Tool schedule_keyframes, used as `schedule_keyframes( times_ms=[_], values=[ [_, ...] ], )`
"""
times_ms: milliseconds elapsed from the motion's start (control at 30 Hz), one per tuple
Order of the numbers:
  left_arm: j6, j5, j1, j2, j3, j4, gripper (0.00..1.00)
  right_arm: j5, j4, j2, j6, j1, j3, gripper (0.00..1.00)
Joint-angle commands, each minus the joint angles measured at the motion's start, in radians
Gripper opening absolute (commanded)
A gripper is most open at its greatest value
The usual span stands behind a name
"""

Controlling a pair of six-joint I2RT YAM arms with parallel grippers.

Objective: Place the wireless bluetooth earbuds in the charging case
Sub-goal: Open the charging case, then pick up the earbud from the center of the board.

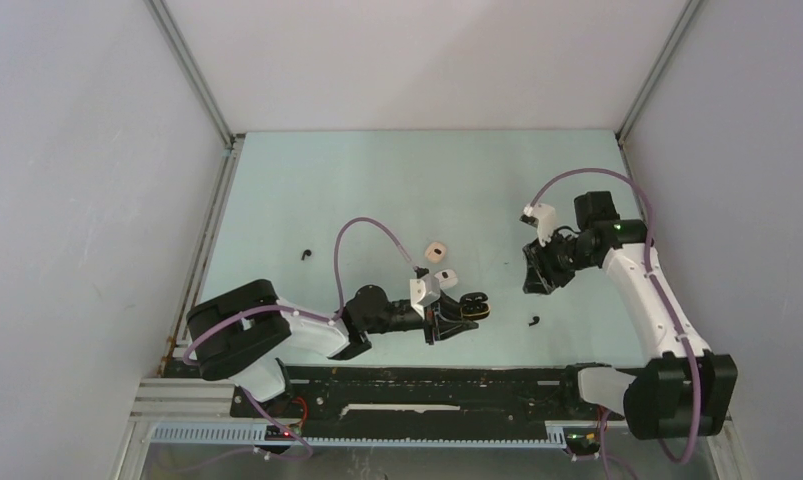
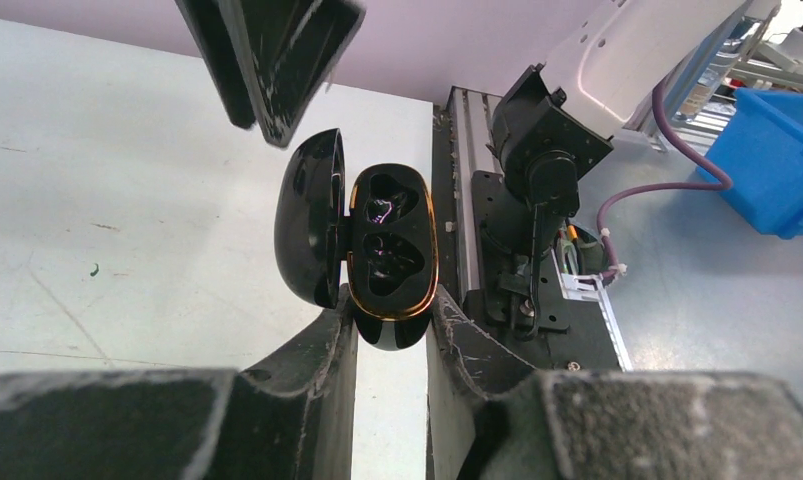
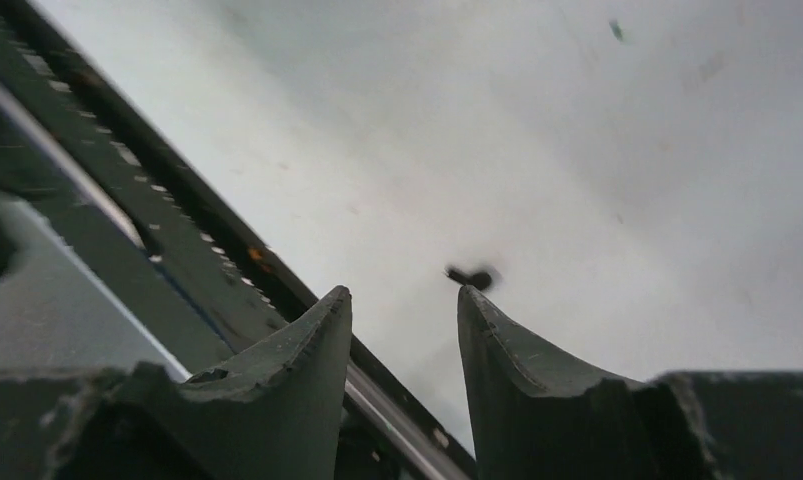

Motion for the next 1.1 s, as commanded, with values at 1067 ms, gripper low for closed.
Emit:
schedule_keyframes(
  times_ms=[1067],
  values=[
    [-0.01, -0.013, 0.006, -0.026, -0.011, 0.064, 0.0, 0.495, 0.106, 0.539, 0.182, 0.147, -0.031, 0.43]
  ],
)
